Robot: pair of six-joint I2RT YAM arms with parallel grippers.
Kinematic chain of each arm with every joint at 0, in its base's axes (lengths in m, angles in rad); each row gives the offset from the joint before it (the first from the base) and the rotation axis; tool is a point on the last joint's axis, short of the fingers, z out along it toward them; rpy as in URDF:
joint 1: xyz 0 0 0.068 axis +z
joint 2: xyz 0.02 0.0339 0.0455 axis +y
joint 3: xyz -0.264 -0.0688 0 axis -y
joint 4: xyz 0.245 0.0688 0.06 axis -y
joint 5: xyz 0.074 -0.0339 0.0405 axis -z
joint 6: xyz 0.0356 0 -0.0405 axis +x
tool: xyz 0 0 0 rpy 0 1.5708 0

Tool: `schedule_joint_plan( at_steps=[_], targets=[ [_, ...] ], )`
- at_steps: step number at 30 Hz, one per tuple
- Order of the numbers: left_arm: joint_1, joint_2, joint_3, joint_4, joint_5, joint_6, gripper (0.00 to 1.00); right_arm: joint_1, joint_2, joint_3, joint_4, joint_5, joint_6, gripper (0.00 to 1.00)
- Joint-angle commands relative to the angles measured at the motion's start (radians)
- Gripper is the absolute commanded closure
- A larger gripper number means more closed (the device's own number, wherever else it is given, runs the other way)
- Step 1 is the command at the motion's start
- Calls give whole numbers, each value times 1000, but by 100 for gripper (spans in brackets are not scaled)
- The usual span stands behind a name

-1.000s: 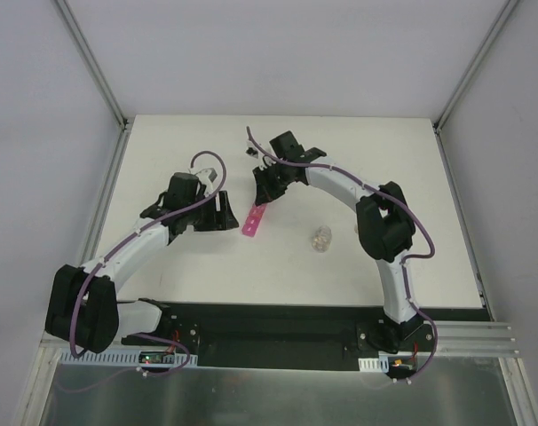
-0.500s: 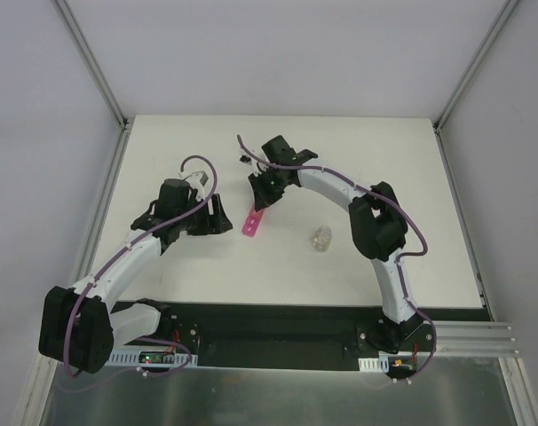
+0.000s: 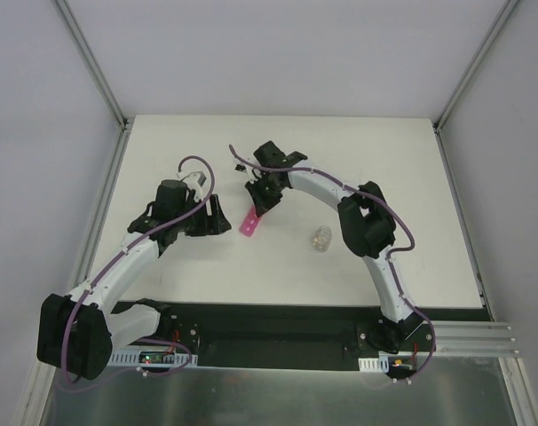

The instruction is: Sort the pills into containers

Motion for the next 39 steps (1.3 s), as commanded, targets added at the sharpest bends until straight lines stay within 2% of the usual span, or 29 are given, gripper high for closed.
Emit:
schedule_joint_plan(
  at_steps=[1,8,13,19,23,26,31,35,39],
  targets=[
    [11,-35,-9,-11,12,17,32,22,56,89,-101,64,-20,99],
    [19,-42,-11,-17,23,29,31,22,74,114,-113,64,-20,99],
    [21,-19,-3,-17,50,59,30,19,8,89,-78,10,-28,99],
    [19,75,54,-17,119,219,29,8,-38,91,-70,-53,-22,99],
    [17,122,71,6,176,450,29,-13,-74,89,-67,-116,-34,99],
    [16,139,55,38,150,541,28,-39,-94,106,-64,-145,-69,99],
    [10,190,80,133,95,518,28,-81,-45,198,-93,-191,-74,95],
    [13,234,156,132,58,393,29,-122,34,302,-107,-176,-75,89],
    [21,325,250,132,64,279,40,-147,197,547,-228,-169,-74,91]
  ],
)
